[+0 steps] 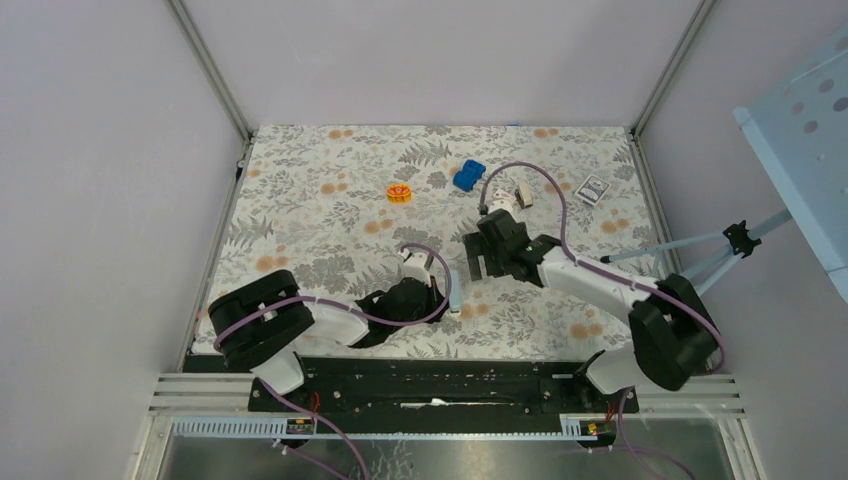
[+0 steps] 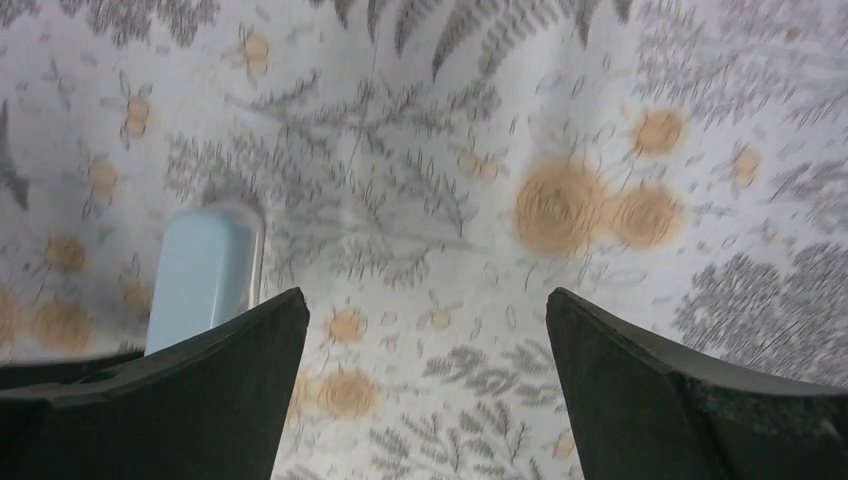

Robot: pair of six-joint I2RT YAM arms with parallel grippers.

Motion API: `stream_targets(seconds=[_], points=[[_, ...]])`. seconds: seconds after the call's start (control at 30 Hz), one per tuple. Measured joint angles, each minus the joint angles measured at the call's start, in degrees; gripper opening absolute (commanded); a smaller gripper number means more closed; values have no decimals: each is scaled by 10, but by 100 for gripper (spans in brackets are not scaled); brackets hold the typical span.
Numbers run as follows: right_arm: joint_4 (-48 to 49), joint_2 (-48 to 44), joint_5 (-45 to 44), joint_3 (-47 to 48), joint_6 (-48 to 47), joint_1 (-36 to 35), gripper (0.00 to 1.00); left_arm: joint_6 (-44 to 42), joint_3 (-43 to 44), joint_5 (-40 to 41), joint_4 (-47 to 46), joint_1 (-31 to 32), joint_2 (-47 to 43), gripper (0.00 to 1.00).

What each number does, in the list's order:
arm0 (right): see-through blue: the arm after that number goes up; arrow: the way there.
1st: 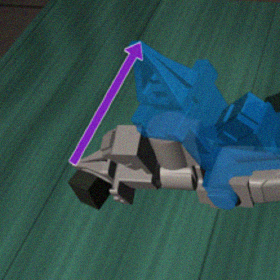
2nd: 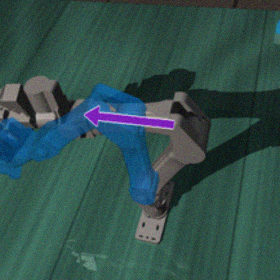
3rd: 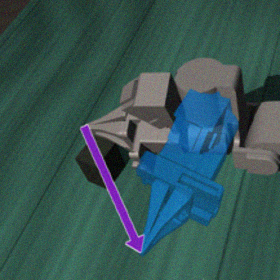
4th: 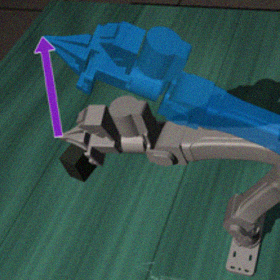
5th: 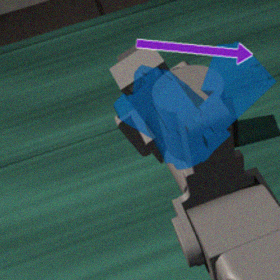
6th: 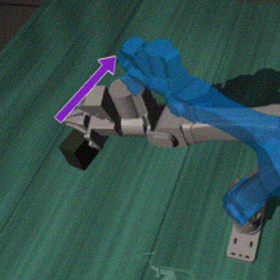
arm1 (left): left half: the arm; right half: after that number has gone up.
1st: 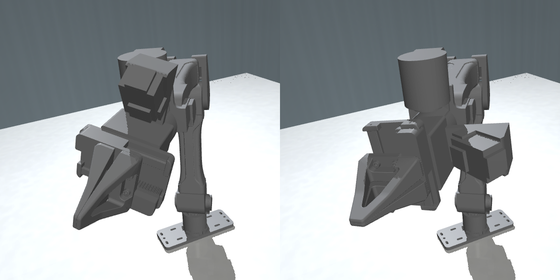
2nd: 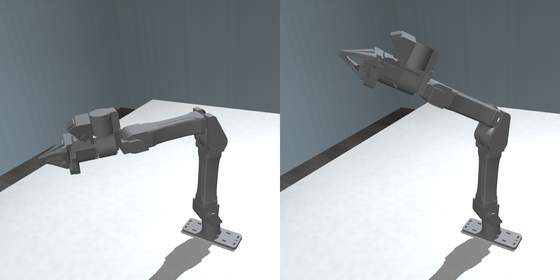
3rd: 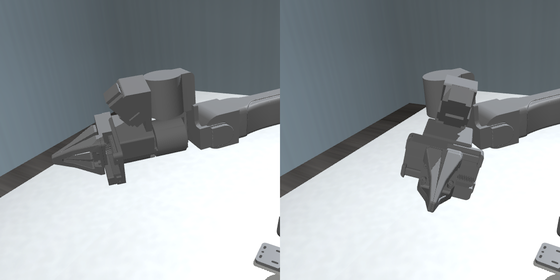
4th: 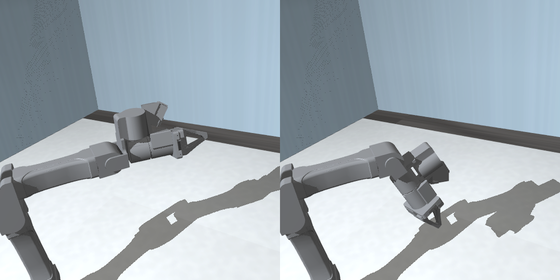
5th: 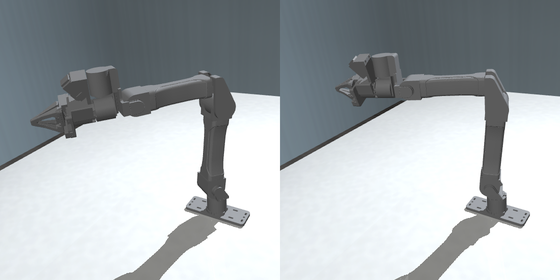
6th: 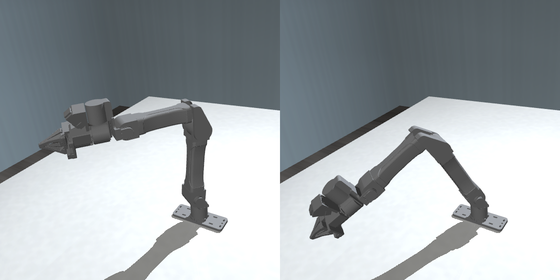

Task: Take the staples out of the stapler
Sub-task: Unload the staple at the center of the board, then place the stapler at the center of the board.

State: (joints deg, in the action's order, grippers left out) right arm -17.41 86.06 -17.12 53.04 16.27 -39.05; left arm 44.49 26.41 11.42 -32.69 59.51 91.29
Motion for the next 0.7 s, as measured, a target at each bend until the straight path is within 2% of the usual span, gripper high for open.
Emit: stream_targets(seconds=[0.4, 0.5, 0.7], points=[[139, -256, 177, -274, 103, 0, 88, 17, 5, -6, -2, 0, 7, 0], [164, -268, 192, -282, 116, 0, 87, 16, 20, -5, 42, 1, -5, 0], [177, -254, 180, -281, 145, 0, 91, -5, 51, 16, 212, 14, -54, 0]])
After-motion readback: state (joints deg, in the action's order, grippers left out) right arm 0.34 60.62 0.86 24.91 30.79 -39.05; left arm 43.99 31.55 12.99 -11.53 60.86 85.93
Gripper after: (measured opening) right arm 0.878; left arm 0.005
